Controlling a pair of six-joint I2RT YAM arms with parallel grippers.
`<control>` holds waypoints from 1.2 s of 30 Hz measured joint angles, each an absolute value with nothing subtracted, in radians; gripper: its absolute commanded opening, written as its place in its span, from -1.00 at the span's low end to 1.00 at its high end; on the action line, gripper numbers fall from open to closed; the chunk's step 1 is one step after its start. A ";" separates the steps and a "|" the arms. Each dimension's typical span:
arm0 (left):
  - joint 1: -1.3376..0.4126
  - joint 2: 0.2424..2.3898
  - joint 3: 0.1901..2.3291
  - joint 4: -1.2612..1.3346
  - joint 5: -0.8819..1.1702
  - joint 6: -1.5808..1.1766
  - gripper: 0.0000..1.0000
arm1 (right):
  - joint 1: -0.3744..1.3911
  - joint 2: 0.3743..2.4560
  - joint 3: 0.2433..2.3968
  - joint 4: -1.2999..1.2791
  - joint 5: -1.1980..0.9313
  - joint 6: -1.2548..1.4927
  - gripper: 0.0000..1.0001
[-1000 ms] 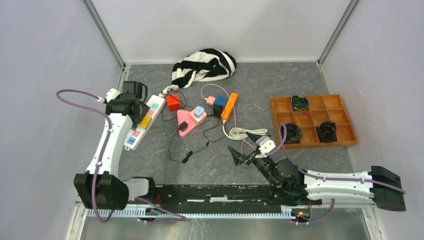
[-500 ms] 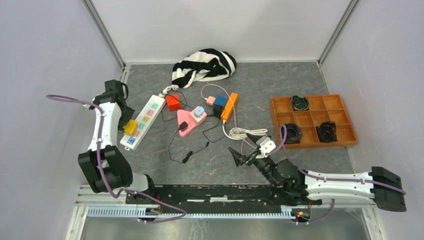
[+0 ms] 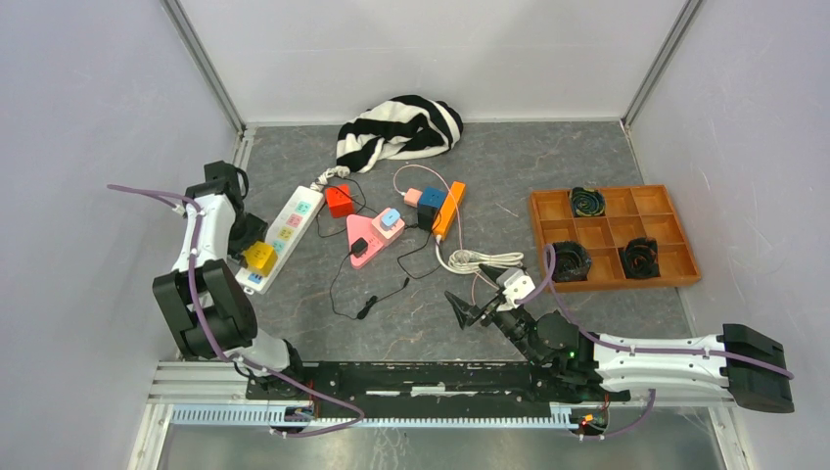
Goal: Insert the plug
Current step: Insert the plug into the socket.
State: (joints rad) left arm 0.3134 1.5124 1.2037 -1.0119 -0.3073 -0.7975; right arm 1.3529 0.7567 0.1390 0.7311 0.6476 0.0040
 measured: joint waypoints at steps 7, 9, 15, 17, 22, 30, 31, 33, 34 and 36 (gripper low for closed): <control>0.324 1.532 1.192 -0.981 -0.278 -0.766 -0.14 | 1.353 0.759 0.139 0.731 0.648 0.007 0.96; 0.329 1.533 1.193 -0.976 -0.278 -0.759 -0.15 | 1.353 0.759 0.139 0.731 0.648 0.007 0.96; 0.339 1.535 1.193 -0.958 -0.278 -0.744 -0.16 | 1.353 0.762 0.139 0.731 0.648 0.007 0.96; 0.339 1.536 1.194 -0.954 -0.275 -0.743 -0.16 | 1.353 0.766 0.139 0.732 0.648 0.007 0.96; 0.341 1.536 1.193 -0.934 -0.253 -0.743 -0.15 | 1.353 0.777 0.139 0.733 0.648 0.007 0.96; 0.341 1.545 1.195 -0.910 -0.244 -0.744 -0.17 | 1.353 0.780 0.139 0.739 0.649 0.007 0.96; 0.341 1.546 1.196 -0.910 -0.244 -0.744 -0.17 | 1.353 0.780 0.139 0.739 0.652 0.007 0.96; 0.341 1.546 1.196 -0.911 -0.245 -0.744 -0.17 | 1.353 0.778 0.139 0.739 0.655 0.007 0.96; 0.341 1.546 1.196 -0.911 -0.245 -0.744 -0.17 | 1.353 0.776 0.139 0.739 0.656 0.007 0.96; 0.341 1.547 1.196 -0.911 -0.246 -0.744 -0.18 | 1.353 0.772 0.139 0.739 0.658 0.007 0.96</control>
State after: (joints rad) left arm 0.3408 1.5467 1.1957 -0.9108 -0.2459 -0.7444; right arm 1.3529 0.7723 0.1387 0.7395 0.6582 0.0067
